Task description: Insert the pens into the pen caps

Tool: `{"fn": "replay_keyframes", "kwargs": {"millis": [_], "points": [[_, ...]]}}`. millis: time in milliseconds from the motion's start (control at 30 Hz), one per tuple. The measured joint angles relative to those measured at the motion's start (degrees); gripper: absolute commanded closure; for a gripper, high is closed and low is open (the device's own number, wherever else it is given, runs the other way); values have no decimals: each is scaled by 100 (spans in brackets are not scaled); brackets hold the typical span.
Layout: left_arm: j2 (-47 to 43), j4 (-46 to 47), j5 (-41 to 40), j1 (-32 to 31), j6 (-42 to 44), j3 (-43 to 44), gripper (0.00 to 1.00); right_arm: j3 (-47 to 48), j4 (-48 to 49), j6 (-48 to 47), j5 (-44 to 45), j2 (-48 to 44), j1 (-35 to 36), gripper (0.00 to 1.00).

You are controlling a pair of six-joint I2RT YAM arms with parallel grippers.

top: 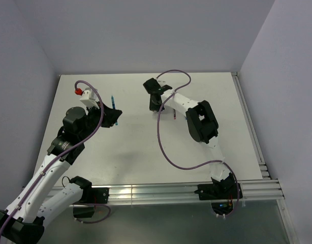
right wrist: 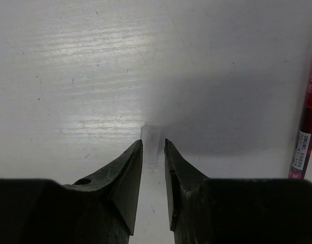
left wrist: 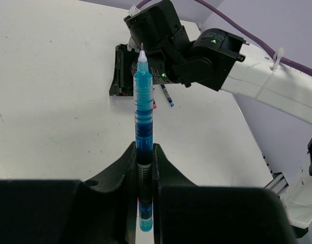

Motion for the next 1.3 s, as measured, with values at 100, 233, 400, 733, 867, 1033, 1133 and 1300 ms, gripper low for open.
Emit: {"fn": "replay_keyframes", "kwargs": {"millis": [100, 233, 400, 733, 867, 1033, 1133, 1300], "points": [[0, 0, 2, 0, 0, 0, 100, 2, -33, -2, 0, 11, 0, 69], [0, 0, 2, 0, 0, 0, 100, 103, -52, -17, -2, 107, 0, 69], [0, 0, 2, 0, 0, 0, 100, 225, -72, -26, -2, 199, 0, 69], [0, 0, 4, 0, 0, 0, 100, 278, -114, -111, 11, 247, 0, 78], [0, 0, 4, 0, 0, 0, 100, 282, -118, -129, 11, 249, 0, 90], [2, 0, 7, 0, 0, 0, 100, 282, -122, -144, 37, 249, 0, 99], [2, 0, 9, 0, 0, 0, 100, 282, -122, -157, 68, 249, 0, 90], [7, 0, 15, 0, 0, 0, 100, 280, -122, -186, 107, 249, 0, 87]]}}
